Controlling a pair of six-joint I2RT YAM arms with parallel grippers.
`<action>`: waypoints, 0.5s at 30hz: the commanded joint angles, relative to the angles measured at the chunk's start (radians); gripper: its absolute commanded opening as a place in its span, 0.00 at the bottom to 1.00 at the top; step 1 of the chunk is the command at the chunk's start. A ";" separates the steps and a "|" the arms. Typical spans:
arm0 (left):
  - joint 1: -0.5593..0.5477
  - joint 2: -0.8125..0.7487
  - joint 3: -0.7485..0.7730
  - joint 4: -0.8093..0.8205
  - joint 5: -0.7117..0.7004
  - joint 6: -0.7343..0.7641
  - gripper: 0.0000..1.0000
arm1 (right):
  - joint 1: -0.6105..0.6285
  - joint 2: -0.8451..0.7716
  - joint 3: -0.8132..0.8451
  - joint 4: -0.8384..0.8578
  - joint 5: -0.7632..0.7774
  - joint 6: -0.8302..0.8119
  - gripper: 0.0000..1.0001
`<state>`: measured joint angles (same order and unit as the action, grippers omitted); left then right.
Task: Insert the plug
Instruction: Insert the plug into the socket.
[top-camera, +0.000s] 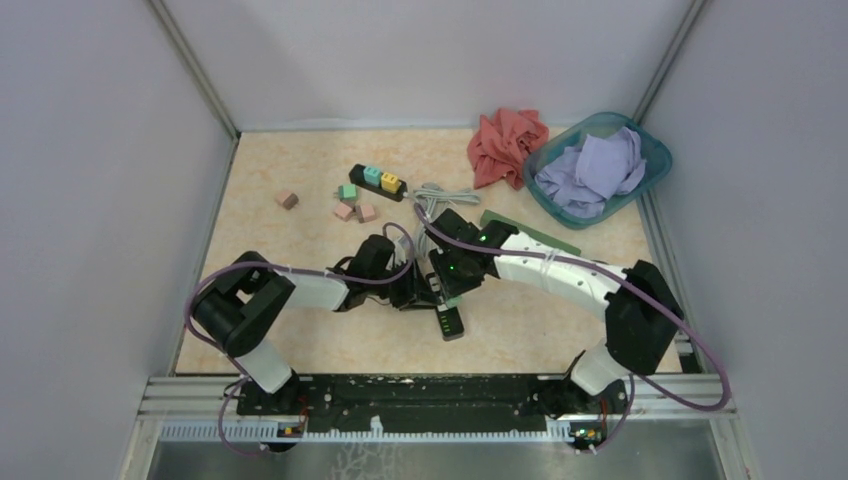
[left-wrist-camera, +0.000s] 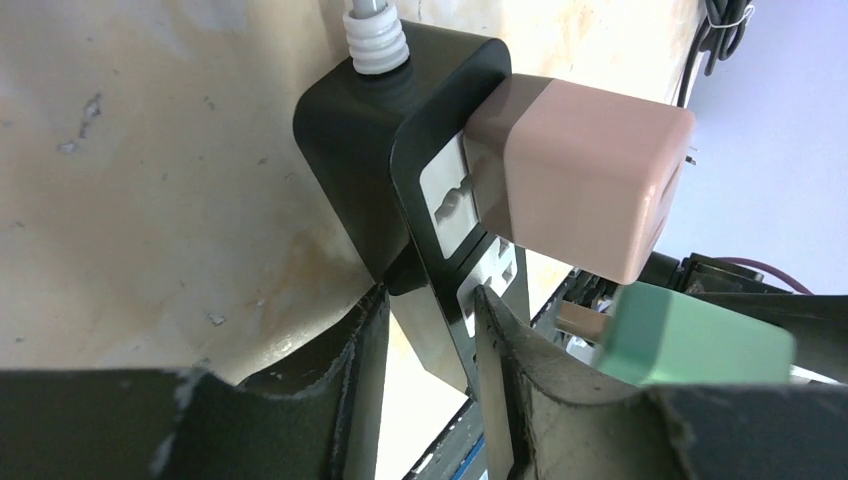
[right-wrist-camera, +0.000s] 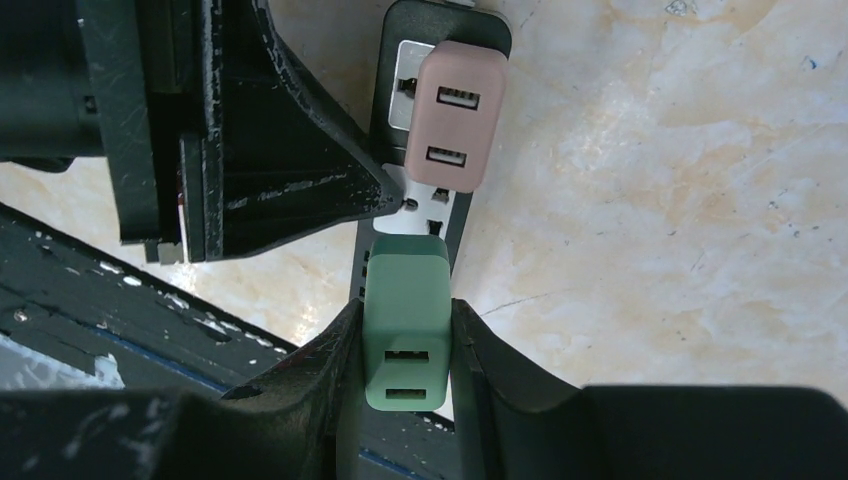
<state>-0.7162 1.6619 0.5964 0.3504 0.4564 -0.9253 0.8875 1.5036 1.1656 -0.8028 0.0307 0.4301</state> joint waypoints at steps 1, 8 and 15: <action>-0.015 0.036 0.010 0.018 0.006 -0.005 0.40 | -0.006 0.035 0.017 0.035 -0.004 0.030 0.00; -0.017 0.022 0.003 0.010 -0.006 -0.009 0.39 | -0.006 0.068 0.018 0.027 0.065 0.061 0.00; -0.019 0.029 0.010 0.010 -0.003 -0.011 0.39 | -0.007 0.079 -0.002 0.036 0.085 0.074 0.00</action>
<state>-0.7238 1.6737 0.5980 0.3744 0.4641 -0.9424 0.8867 1.5818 1.1652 -0.7929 0.0814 0.4831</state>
